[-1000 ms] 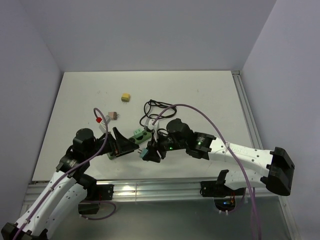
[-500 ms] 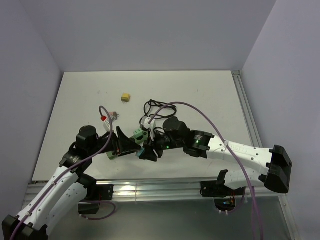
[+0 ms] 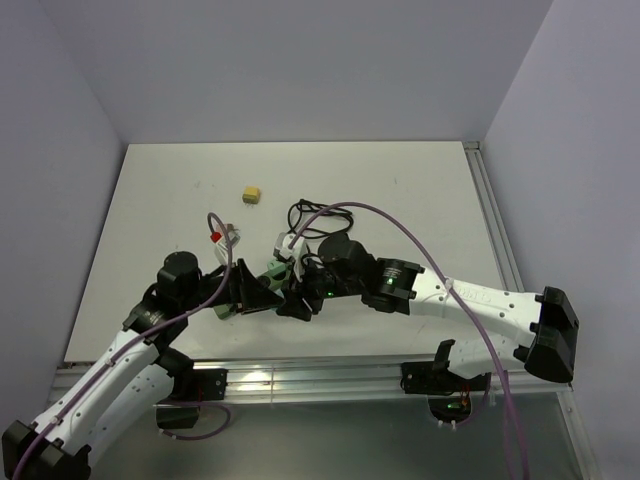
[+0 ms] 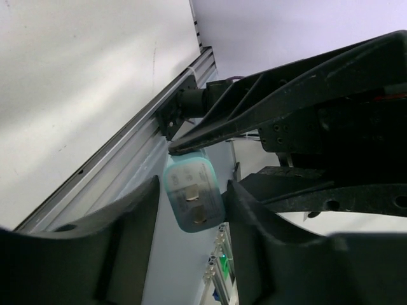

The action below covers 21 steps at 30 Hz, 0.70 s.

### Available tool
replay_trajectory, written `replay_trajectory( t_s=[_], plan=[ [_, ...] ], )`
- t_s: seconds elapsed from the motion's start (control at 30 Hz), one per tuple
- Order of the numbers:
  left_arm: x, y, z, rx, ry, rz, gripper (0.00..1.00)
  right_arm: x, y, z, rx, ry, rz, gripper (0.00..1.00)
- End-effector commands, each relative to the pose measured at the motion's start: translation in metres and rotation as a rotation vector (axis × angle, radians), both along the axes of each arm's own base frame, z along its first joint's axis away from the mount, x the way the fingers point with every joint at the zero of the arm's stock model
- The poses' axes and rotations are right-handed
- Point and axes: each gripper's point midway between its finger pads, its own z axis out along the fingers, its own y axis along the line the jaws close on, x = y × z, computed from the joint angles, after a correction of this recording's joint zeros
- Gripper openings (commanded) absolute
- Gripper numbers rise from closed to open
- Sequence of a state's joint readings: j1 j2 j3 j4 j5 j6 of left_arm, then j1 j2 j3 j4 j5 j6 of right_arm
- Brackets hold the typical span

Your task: Insert the plug

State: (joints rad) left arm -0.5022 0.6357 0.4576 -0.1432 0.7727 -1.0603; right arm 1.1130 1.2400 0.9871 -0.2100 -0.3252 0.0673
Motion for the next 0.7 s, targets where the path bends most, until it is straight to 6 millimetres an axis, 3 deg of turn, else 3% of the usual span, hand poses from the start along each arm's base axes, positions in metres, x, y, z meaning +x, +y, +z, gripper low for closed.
replay_trajectory(
  t_s=[0.0, 0.1, 0.13, 0.23, 0.3, 0.47, 0.67],
  plan=[
    [-0.006, -0.002, 0.01, -0.048, -0.058, -0.039, 0.47, 0.009, 0.007, 0.026, 0.04, -0.067, -0.02, 0.0],
    [-0.006, -0.004, 0.015, -0.076, -0.064, -0.051, 0.16, 0.01, 0.006, 0.026, 0.038, -0.065, -0.033, 0.11],
    [-0.005, -0.004, 0.015, -0.078, -0.062, -0.04, 0.0, 0.01, 0.006, 0.026, 0.037, -0.058, -0.041, 0.32],
    [0.005, -0.003, 0.019, -0.072, -0.092, 0.014, 0.0, 0.014, 0.003, 0.025, 0.045, -0.042, -0.096, 0.62],
    [0.009, 0.0, 0.025, -0.068, -0.134, 0.046, 0.0, 0.016, -0.002, 0.024, 0.059, -0.02, -0.145, 0.71],
    [0.028, 0.011, 0.035, -0.05, -0.241, 0.192, 0.0, 0.034, -0.025, 0.016, 0.035, 0.011, -0.342, 0.76],
    [0.028, 0.024, 0.053, -0.098, -0.4, 0.268, 0.0, 0.038, -0.04, 0.034, 0.089, 0.097, -0.484, 0.77]
  ],
)
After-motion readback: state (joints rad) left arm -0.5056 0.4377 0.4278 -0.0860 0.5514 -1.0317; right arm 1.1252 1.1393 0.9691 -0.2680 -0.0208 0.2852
